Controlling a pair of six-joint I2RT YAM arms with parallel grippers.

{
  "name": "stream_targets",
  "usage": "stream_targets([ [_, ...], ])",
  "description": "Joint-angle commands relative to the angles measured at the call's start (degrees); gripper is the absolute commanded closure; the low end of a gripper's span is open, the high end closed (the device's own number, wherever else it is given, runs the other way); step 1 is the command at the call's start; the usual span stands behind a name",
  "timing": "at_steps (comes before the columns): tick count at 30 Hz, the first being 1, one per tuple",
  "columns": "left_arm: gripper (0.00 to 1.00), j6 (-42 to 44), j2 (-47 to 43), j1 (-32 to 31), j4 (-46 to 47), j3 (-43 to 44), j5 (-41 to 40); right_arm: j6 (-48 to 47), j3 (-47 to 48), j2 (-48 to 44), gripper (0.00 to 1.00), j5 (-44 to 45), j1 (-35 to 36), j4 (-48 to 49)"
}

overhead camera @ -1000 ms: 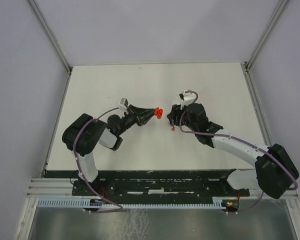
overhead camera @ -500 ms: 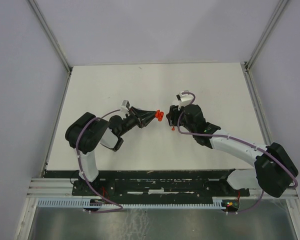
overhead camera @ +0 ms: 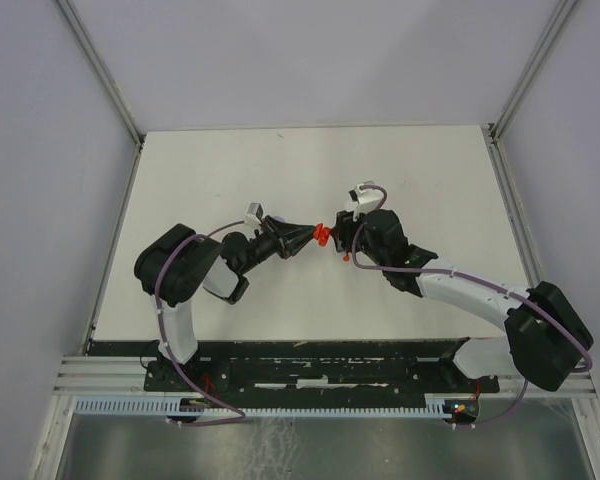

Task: Insert the wireless bluetooth earbuds into the charging case
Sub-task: Adjust the earbud with the charging case.

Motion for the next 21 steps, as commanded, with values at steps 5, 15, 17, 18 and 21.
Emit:
stream_targets([
  [5,0.97,-0.88,0.62,-0.55,11.44,1.53,1.20,-0.94,2.81,0.77,0.42,0.57,0.70,3.37],
  [15,0.97,-0.88,0.92,-0.89,11.45,1.78,1.11,-1.29,2.43,0.83,0.42,0.58,0.93,3.79],
  [17,0.97,-0.88,0.99,-0.91,11.47,1.86,1.04,-1.37,2.41,0.70,0.42,0.57,1.00,3.83],
  [18,0.97,-0.88,1.07,-0.99,11.49,1.85,1.03,-1.52,2.41,0.62,0.42,0.48,0.96,3.88],
  [21,0.97,-0.88,1.15,-1.21,11.50,2.08,0.92,-1.62,2.25,0.48,0.42,0.55,0.99,3.76],
])
